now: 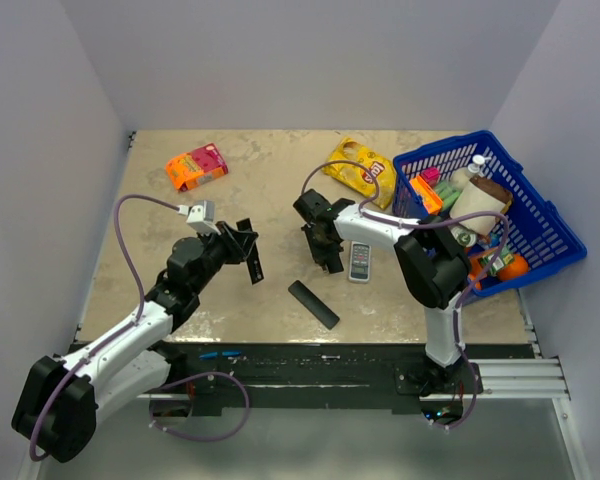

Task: Load the batteries into the remote control
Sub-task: Pick up the battery from the center of the board.

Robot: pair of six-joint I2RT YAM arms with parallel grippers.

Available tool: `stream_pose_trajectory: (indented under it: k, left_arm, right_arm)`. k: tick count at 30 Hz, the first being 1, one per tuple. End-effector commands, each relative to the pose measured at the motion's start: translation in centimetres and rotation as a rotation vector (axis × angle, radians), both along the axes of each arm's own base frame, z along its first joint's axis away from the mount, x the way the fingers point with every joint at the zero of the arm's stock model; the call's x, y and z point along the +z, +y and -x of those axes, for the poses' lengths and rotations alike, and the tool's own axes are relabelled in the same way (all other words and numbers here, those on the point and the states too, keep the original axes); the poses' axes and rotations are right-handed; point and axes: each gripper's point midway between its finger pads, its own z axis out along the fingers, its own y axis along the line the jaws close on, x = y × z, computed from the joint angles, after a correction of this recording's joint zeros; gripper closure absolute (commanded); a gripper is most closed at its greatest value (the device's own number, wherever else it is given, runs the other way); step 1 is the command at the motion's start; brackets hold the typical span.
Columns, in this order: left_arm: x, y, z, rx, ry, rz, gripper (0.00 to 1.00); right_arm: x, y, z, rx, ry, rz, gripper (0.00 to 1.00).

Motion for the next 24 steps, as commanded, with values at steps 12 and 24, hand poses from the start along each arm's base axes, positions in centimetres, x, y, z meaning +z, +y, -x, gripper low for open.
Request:
stream_pose_trajectory:
  k: [12, 24]
  left_arm:
    - [2.5, -1.1, -0.8, -0.022, -0.061, 0.091, 1.0]
    - [1.8, -1.9, -1.7, -0.028, -0.035, 0.196, 1.0]
  right_arm:
    - [-1.9, -0.1, 0.0, 0.057, 0.046, 0.041, 0.79]
    - [1.8, 0.9, -0.7, 0.105, -0.048, -0.049, 0.96]
